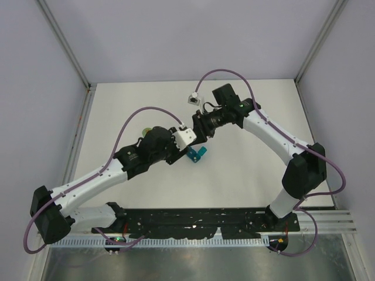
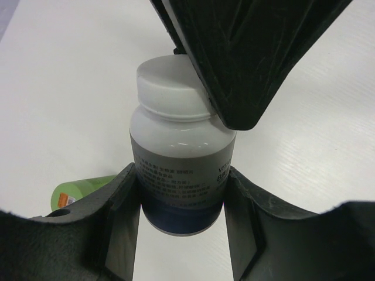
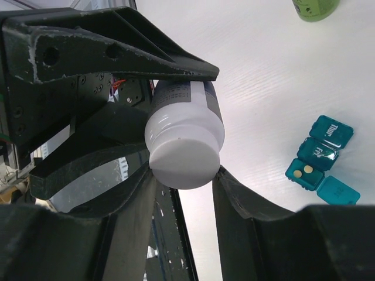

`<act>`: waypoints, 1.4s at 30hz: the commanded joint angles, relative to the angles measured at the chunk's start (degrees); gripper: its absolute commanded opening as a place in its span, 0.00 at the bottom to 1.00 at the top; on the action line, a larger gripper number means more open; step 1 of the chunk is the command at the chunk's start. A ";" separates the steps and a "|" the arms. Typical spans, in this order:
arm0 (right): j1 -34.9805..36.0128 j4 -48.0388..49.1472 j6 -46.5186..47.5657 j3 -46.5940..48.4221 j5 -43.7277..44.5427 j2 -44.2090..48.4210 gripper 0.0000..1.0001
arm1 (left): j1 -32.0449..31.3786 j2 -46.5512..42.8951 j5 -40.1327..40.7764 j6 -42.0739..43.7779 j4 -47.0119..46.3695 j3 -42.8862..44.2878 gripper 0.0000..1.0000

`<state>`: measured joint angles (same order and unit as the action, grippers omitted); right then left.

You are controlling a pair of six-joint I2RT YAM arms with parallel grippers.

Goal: Sort the pills into containers
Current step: Screw the lid of the pill bottle onto the pill bottle, then place the pill bottle at the center of the board.

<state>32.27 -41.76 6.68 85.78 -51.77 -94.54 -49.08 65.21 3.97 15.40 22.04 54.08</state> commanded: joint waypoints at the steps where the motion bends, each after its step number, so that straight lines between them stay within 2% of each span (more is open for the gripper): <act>1: -0.54 4.14 -5.62 -0.26 -1.41 -0.20 0.27 | -1.10 1.14 6.57 1.39 -6.57 0.93 0.00; 5: -1.68 5.46 -7.82 -0.79 -2.72 -0.56 0.30 | -1.28 2.02 7.90 1.56 -6.84 1.11 0.00; 7: -1.77 5.46 -7.56 -0.70 -2.90 -0.38 0.37 | -1.28 2.11 7.20 1.56 -6.84 1.02 0.00; 12: -1.86 3.62 -2.64 -1.40 -2.28 2.16 0.69 | -1.28 1.85 5.53 1.39 -6.49 0.94 0.00; 16: -1.77 3.61 -1.06 -1.84 -2.28 3.83 0.83 | -1.11 1.06 0.62 0.78 -5.61 1.11 0.00; 25: -0.99 4.32 -1.32 -1.58 -2.28 3.31 0.82 | -0.32 1.41 -6.78 -1.07 -3.59 3.13 0.00; 36: 0.86 4.58 -0.88 -2.90 -1.32 2.79 0.75 | 0.04 2.99 -6.34 -2.48 -3.24 5.15 0.00; 38: 0.95 4.84 -1.05 -2.90 -1.23 2.52 0.71 | 0.04 3.08 -6.52 -2.48 -3.23 5.33 0.00; 42: 0.95 5.54 -1.40 -2.63 -1.49 2.26 0.54 | 0.04 2.82 -6.95 -2.39 -3.23 4.63 0.00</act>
<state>32.73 -38.57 5.15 82.63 -52.25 -93.34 -49.36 68.42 -1.65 13.69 20.93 56.55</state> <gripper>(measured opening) 0.608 0.547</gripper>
